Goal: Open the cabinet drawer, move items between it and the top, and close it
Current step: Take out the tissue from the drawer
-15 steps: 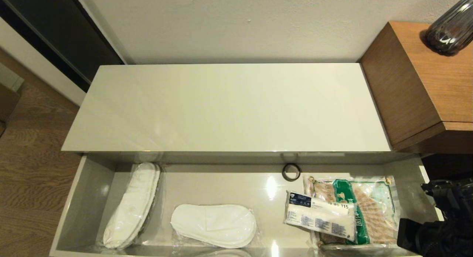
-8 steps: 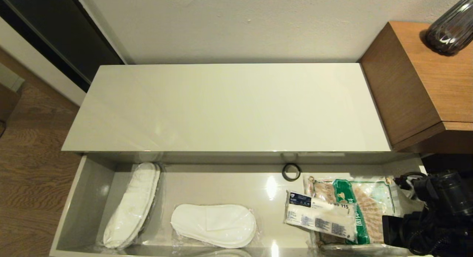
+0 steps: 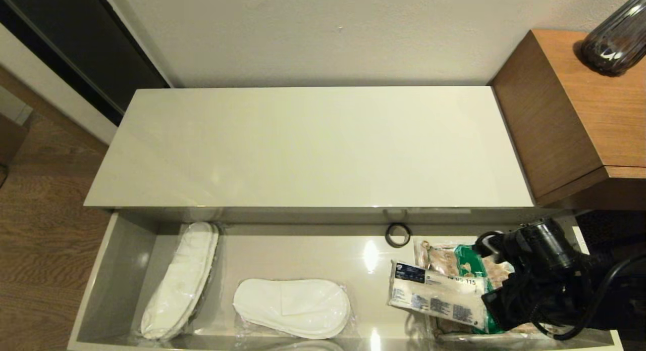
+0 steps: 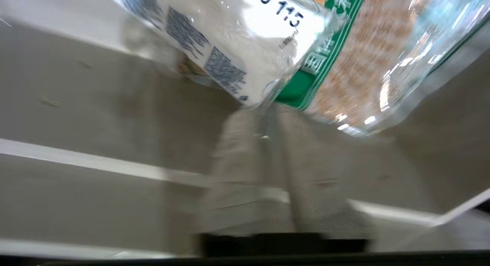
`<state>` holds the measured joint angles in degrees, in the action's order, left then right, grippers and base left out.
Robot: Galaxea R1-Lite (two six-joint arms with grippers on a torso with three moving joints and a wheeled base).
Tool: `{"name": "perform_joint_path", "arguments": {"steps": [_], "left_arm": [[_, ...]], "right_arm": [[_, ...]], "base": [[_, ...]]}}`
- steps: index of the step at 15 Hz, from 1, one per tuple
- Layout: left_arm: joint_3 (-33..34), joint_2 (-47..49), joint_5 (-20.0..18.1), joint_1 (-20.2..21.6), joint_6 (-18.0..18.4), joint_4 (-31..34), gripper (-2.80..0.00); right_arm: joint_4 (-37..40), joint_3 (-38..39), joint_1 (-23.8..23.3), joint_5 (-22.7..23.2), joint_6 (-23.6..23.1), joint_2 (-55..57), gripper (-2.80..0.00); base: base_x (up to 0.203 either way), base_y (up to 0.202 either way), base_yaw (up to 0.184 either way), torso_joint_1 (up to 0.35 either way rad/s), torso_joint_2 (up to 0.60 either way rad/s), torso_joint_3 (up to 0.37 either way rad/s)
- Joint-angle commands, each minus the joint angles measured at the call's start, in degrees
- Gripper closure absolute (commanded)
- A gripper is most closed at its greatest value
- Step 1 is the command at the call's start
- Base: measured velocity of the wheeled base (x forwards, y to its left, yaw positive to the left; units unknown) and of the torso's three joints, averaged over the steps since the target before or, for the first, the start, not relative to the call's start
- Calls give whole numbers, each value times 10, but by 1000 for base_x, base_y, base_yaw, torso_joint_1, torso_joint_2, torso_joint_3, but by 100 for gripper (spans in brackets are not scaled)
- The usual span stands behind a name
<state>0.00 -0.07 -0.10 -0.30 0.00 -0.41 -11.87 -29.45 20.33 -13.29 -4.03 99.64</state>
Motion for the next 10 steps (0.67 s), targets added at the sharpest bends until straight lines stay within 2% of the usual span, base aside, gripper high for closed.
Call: {"name": "perform_joint_path", "arguments": {"steps": [1,3,7,10], "left_arm": [[0,1,0,0,0,0,0],[0,1,0,0,0,0,0],[0,1,0,0,0,0,0],[0,1,0,0,0,0,0]], "right_arm": [[-2,-13,18,-24,-33,47,-280],[-3,-32,30,-59,-41,69,-280],[-9,-50,42,-71,-67,88,-280],[-93,-45,48,-78,-68,132,-280]], "base": [[0,0,0,0,0,0],[0,0,0,0,0,0],[0,0,0,0,0,0],[0,0,0,0,0,0]]}}
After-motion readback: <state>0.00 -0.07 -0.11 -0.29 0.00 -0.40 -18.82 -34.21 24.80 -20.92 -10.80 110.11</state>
